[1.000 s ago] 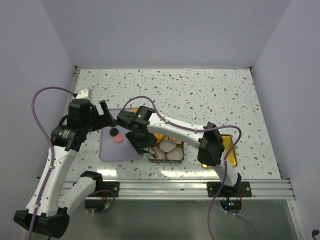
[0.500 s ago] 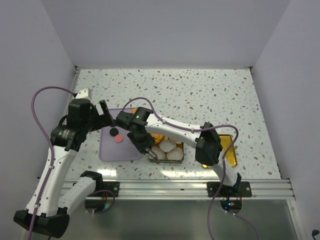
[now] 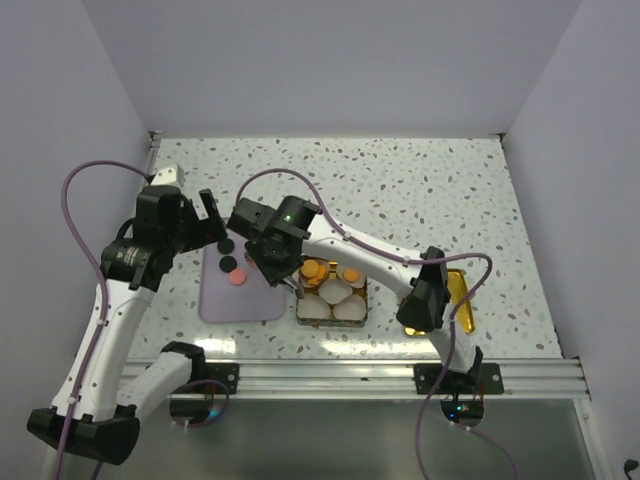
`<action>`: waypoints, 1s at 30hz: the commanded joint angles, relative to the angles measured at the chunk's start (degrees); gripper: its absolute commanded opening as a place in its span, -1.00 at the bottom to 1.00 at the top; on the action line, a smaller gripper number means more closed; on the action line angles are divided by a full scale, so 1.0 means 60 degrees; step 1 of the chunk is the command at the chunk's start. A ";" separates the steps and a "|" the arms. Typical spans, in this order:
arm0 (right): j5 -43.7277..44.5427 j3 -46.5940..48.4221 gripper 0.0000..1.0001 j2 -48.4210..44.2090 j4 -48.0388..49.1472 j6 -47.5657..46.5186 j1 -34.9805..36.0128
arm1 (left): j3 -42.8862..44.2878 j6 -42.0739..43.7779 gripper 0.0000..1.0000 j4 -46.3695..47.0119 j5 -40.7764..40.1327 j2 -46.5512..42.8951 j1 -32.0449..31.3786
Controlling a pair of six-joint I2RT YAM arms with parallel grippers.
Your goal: Pack the cookies
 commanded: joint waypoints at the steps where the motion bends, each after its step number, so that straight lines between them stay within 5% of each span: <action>1: 0.0520 -0.0012 -0.40 -0.1242 -0.1824 0.0059 -0.0142 | 0.0892 0.0135 1.00 0.0272 0.0184 0.0226 -0.0049; 19: 0.0229 -0.6882 -0.41 -0.6428 -0.1034 0.1670 -0.0244 | 0.0967 -0.0450 1.00 0.1223 0.1151 0.1472 -0.1161; 30: 0.0096 -0.7603 -0.35 -0.6328 -0.0213 0.1905 -0.0244 | 0.0659 -0.0626 1.00 0.1371 0.1283 0.1400 -0.1235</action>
